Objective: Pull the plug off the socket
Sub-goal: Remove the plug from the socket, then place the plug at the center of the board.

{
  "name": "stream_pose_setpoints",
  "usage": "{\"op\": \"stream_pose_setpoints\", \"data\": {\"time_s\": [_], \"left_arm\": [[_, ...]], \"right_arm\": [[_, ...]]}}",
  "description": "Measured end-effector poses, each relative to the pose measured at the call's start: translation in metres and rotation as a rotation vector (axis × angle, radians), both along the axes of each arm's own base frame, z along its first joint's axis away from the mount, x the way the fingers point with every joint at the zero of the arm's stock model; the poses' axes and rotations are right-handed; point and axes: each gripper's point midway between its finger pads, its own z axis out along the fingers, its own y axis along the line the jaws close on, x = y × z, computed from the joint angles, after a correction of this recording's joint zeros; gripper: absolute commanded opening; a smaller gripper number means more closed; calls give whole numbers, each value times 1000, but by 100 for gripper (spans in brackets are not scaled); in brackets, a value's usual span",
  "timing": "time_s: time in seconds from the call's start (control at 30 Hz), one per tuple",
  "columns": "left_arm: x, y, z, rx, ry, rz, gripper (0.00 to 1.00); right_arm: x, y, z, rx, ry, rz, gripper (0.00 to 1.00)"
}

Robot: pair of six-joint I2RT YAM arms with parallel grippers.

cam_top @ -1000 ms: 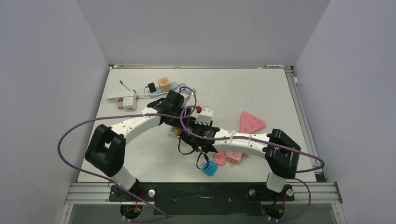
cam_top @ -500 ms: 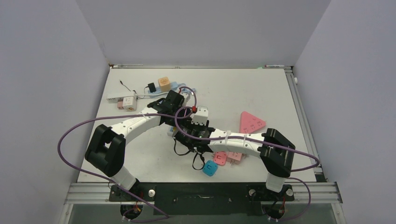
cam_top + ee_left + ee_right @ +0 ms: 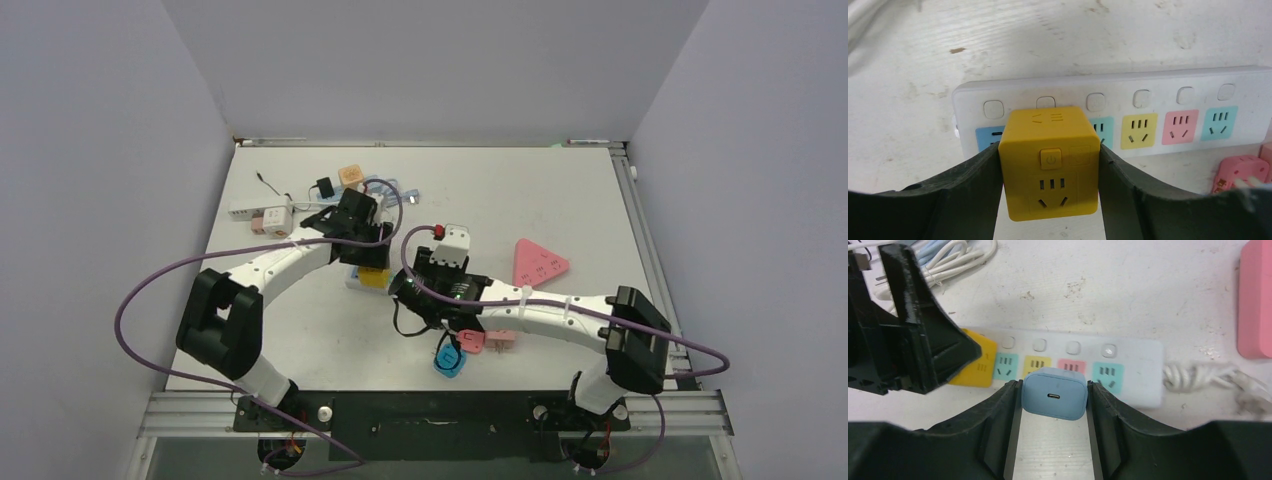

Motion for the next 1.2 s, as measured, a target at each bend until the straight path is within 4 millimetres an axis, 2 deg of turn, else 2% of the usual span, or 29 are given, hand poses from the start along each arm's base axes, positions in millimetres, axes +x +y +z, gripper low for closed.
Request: {"op": "stream_pose_setpoints", "data": {"time_s": [0.13, 0.23, 0.47, 0.57, 0.8, 1.07, 1.2], "left_arm": [[10, 29, 0, 0, 0, 91, 0], [14, 43, 0, 3, 2, 137, 0], [17, 52, 0, 4, 1, 168, 0], [17, 57, 0, 5, 2, 181, 0], [15, 61, 1, 10, 0, 192, 0], [12, 64, 1, 11, 5, 195, 0], [10, 63, 1, 8, 11, 192, 0]], "right_arm": [[-2, -17, 15, 14, -11, -1, 5], [-1, -37, 15, 7, -1, -6, 5], [-10, -108, -14, -24, 118, 0, 5], [-16, -126, -20, -27, 167, 27, 5], [-29, -127, -31, -1, 288, 158, 5], [-51, -99, -41, 112, 437, 338, 5], [-57, -99, -47, 106, 473, 345, 5]]}}
